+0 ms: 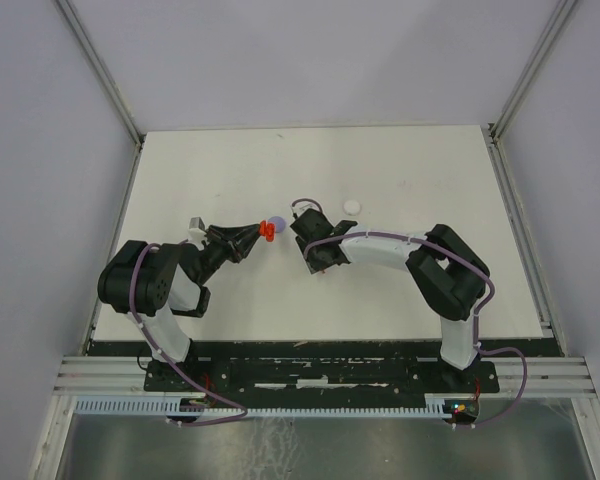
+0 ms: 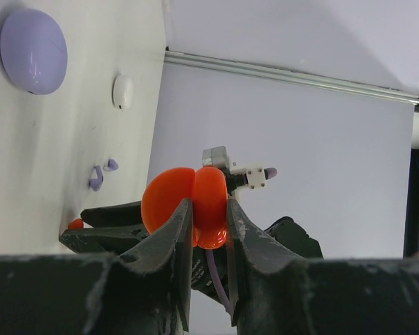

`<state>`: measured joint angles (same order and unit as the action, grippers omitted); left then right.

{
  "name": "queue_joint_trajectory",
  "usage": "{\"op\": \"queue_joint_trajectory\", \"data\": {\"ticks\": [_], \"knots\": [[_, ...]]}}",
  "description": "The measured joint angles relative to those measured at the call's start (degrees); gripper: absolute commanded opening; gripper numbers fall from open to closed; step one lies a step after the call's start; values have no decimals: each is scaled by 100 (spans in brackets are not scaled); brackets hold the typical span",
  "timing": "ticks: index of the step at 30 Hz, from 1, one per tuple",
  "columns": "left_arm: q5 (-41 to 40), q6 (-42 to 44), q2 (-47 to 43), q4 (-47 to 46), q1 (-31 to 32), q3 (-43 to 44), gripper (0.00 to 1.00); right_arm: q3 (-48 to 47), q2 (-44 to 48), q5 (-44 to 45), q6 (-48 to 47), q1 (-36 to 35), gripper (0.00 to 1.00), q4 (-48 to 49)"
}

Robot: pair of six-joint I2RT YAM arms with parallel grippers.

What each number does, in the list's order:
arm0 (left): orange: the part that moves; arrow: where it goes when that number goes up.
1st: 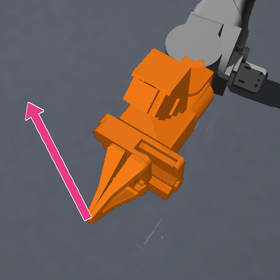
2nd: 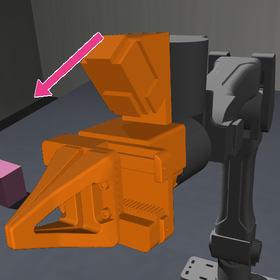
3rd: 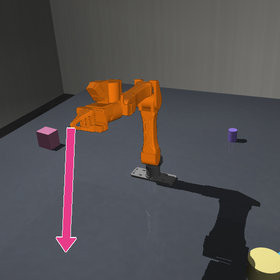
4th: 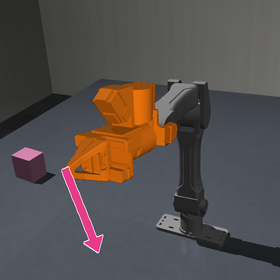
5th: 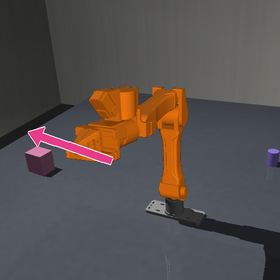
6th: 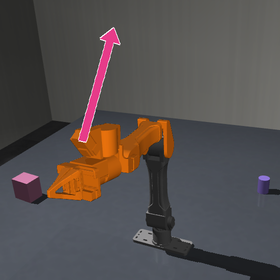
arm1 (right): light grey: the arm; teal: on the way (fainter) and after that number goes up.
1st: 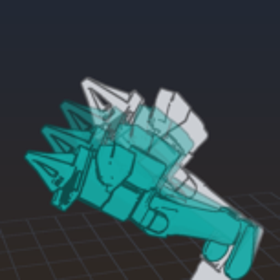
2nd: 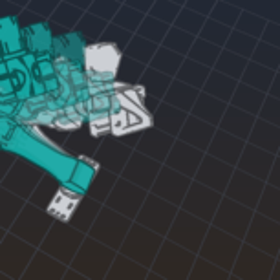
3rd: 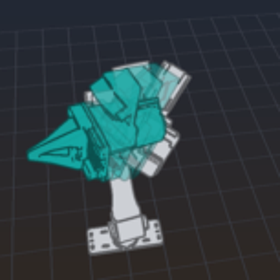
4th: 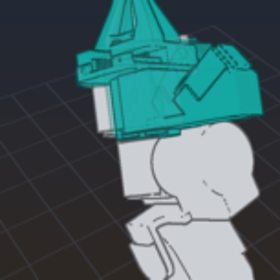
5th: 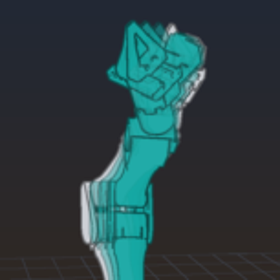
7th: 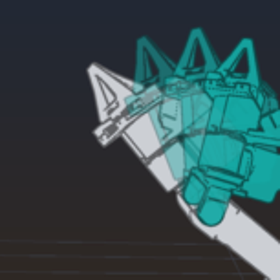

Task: Insert the wireless bluetooth earbuds into the charging case
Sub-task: Pick up the earbud from the center of the board.

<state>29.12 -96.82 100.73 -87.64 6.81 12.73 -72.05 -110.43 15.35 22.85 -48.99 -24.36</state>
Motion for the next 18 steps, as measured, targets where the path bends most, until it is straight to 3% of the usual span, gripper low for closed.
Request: {"op": "queue_joint_trajectory", "data": {"ticks": [18], "knots": [[0, 0, 0, 0, -9, 0, 3, 57, 2, -341, 192, 203, 33, 168]]}}
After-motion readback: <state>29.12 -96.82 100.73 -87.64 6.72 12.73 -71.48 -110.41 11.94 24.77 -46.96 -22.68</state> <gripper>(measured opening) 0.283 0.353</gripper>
